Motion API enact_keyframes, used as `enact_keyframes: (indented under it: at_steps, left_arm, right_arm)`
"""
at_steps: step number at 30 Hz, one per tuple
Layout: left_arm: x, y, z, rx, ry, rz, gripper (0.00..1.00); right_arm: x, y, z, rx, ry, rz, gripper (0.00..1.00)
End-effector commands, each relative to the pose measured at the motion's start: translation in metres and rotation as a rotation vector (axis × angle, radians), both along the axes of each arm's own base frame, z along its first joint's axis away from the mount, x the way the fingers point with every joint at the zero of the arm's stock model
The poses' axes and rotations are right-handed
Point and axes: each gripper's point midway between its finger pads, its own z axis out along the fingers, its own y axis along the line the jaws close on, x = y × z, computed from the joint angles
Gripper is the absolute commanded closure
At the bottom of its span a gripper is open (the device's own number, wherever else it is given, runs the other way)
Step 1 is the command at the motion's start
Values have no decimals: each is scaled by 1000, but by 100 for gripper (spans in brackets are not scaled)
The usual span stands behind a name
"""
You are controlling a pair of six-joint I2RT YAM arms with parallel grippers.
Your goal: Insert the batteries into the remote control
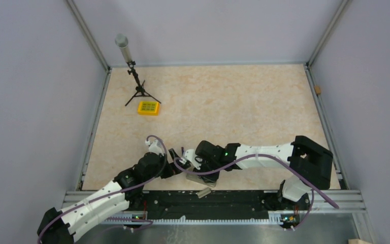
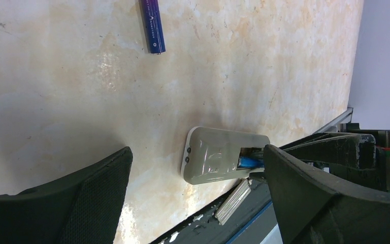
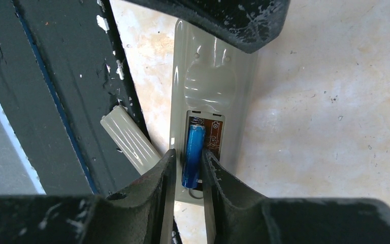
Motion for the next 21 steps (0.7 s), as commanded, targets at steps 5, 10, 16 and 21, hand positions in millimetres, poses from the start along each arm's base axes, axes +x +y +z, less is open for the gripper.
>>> enact_keyframes:
  at_steps: [5,10,16,21]
  left_arm:
    - [-4,7,-14,61,30,-2,1]
    - [-4,7,-14,62,32,-2,1]
    - [-4,7,-15,61,32,-2,1]
    - [-7,2,-12,45,31,-34,1]
  right_arm:
    - [3,23,19,73,-26,21,75]
    - [8,25,23,87,-50,5,75]
    - [12,25,28,94,-71,-10,74]
    - [16,21,40,114,-99,-42,73]
